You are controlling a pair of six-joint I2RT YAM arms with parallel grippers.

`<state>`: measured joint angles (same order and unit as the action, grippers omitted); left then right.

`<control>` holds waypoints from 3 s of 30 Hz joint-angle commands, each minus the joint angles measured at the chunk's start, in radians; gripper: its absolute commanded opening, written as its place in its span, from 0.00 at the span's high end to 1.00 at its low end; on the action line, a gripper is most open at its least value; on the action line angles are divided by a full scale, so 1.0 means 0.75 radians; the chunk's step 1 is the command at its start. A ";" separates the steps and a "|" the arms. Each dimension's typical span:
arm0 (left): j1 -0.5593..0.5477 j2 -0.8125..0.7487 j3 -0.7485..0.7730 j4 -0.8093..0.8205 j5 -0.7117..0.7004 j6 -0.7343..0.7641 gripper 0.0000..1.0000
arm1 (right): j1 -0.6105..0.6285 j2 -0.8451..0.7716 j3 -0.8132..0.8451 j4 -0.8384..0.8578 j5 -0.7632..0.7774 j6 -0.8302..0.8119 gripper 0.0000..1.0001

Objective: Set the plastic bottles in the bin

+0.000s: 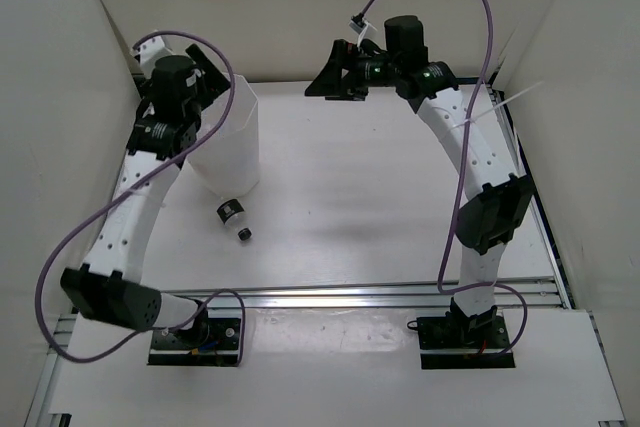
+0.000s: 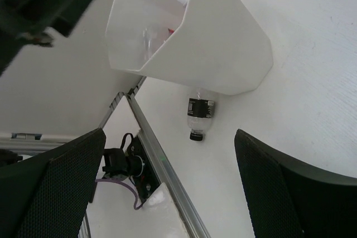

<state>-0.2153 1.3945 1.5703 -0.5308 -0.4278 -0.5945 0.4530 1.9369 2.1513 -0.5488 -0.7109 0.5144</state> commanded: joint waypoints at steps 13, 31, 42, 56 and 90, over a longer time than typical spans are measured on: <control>-0.067 -1.133 -1.077 0.039 0.302 -0.189 0.00 | -0.009 -0.032 -0.030 0.030 -0.040 -0.042 0.00; -0.067 -0.763 -1.421 0.129 0.302 -0.169 0.00 | -0.021 -0.034 -0.066 0.030 -0.079 -0.029 0.00; 0.052 -0.512 -1.454 0.262 0.360 -0.097 0.00 | -0.070 -0.059 -0.093 0.030 -0.103 -0.029 0.00; 0.085 -0.264 -1.355 0.473 0.442 -0.081 0.08 | -0.121 -0.059 -0.118 0.030 -0.128 -0.005 0.00; 0.097 -0.162 0.060 0.043 0.572 0.136 0.65 | -0.121 -0.022 -0.103 0.055 -0.153 0.046 0.00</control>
<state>-0.1455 1.1271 1.5806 -0.4259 -0.0345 -0.5541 0.3668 1.9362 2.0472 -0.5434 -0.8135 0.5407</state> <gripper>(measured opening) 0.540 0.998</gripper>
